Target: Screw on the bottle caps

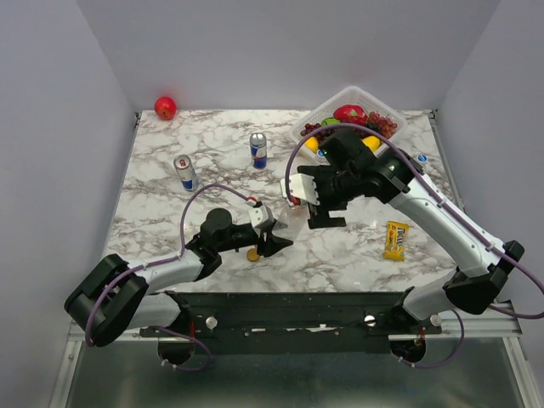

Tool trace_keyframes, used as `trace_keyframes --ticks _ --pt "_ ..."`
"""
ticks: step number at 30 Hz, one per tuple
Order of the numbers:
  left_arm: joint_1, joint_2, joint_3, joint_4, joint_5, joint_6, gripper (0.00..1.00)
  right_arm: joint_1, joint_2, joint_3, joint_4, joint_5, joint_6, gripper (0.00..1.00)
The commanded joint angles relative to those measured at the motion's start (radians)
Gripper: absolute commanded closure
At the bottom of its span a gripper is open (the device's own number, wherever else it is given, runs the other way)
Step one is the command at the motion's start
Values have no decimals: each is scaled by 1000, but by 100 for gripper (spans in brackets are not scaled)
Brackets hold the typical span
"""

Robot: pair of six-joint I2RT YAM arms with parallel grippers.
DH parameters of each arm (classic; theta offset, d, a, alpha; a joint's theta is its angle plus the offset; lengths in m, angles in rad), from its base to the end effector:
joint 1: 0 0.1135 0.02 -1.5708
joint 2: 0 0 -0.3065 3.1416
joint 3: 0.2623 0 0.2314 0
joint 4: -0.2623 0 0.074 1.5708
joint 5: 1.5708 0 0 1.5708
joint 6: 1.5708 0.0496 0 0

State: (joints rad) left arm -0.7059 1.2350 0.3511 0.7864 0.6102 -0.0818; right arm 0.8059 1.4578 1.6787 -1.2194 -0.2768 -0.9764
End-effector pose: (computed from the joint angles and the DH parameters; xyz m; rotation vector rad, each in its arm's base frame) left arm 0.1499 -0.1651 0.2570 0.9863 1.4722 -1.0886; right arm 0.1677 0.1943 0.4232 -2.0370 1.5125 0.2883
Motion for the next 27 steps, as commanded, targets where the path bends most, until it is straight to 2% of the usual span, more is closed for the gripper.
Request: trace_keyframes --ticks 1,5,8,12,27 --pt "5 -26 14 25 2 8 100 -60 3 117 -12 -7 99 1" --pt "5 -26 12 20 6 20 100 -146 54 274 -72 -143 171 1" --pt "5 -25 14 11 19 37 100 -163 79 354 -80 -238 251 1" --pt "5 -26 20 1 33 48 100 -163 110 363 -54 -286 315 3" --pt "5 -16 43 -16 46 66 100 -151 151 328 -61 -349 295 4"
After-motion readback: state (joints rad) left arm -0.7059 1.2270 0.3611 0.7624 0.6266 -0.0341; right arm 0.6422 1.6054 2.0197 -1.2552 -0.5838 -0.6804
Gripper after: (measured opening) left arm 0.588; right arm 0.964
